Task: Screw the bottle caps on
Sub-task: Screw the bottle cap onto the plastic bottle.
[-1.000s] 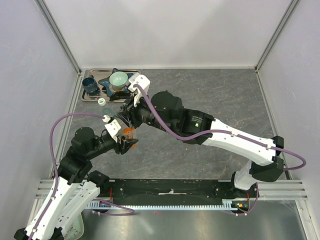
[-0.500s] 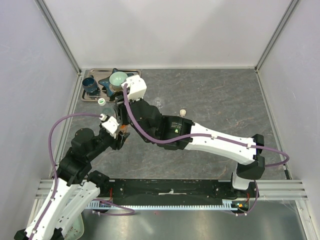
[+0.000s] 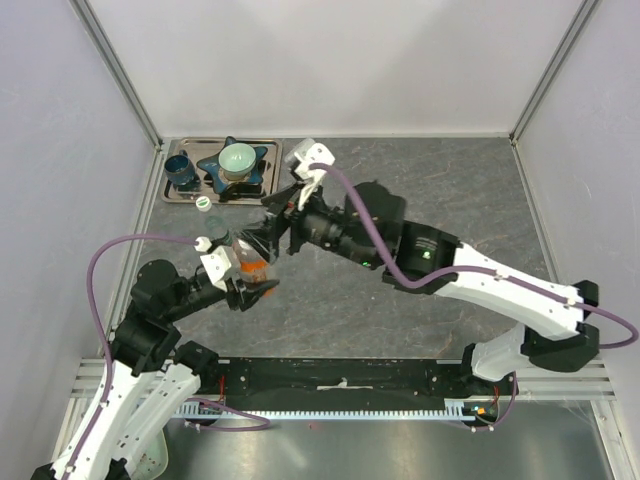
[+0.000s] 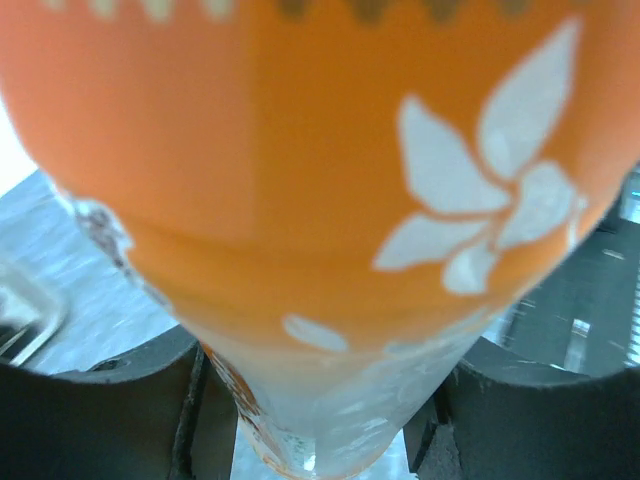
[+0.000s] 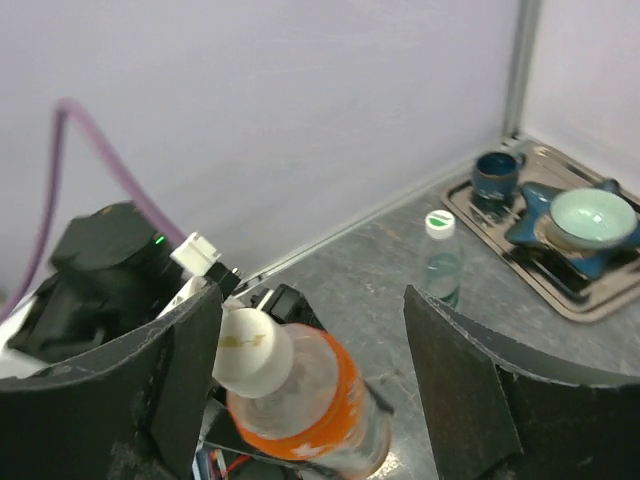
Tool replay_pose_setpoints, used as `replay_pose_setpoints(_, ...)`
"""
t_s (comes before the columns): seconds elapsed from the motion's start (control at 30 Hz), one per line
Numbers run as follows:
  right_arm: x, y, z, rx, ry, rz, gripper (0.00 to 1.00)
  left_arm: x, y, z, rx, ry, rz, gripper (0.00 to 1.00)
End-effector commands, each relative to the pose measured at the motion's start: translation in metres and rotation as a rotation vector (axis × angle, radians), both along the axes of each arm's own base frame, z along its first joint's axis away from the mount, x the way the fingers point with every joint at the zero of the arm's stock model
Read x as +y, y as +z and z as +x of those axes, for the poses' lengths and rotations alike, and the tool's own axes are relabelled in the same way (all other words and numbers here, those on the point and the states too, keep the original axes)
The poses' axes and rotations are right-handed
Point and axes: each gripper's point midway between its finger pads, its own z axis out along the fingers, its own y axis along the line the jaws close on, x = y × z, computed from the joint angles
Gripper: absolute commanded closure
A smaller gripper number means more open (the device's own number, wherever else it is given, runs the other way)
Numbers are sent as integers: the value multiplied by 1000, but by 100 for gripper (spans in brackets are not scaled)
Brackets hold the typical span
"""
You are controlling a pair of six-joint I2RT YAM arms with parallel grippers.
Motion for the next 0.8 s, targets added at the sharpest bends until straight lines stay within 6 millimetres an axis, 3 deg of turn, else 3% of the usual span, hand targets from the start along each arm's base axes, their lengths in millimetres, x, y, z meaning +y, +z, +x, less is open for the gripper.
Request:
replay_pose_setpoints(0.0, -19, 45, -62, -187, 393, 93, 21, -37, 23, -84, 4, -523, -87, 85)
replay_pose_setpoints(0.03, -20, 45, -72, -202, 444, 93, 22, -39, 23, -107, 18, -656, -92, 85)
replay_pose_setpoints(0.13, -24, 42, -99, -234, 602, 91, 24, -39, 22, -125, 43, -768, -99, 85)
replay_pose_setpoints(0.37, -19, 32, -143, -225, 893, 99, 29, -37, 25, -139, 69, -860, -104, 85)
replay_pose_setpoints(0.63, -4, 34, -147, -213, 960, 124, 38, -38, 25, -136, 71, -848, -104, 84)
replay_pose_setpoints(0.77, 2, 31, -146, -196, 974, 117, 47, -38, 26, -133, 66, -835, -103, 83)
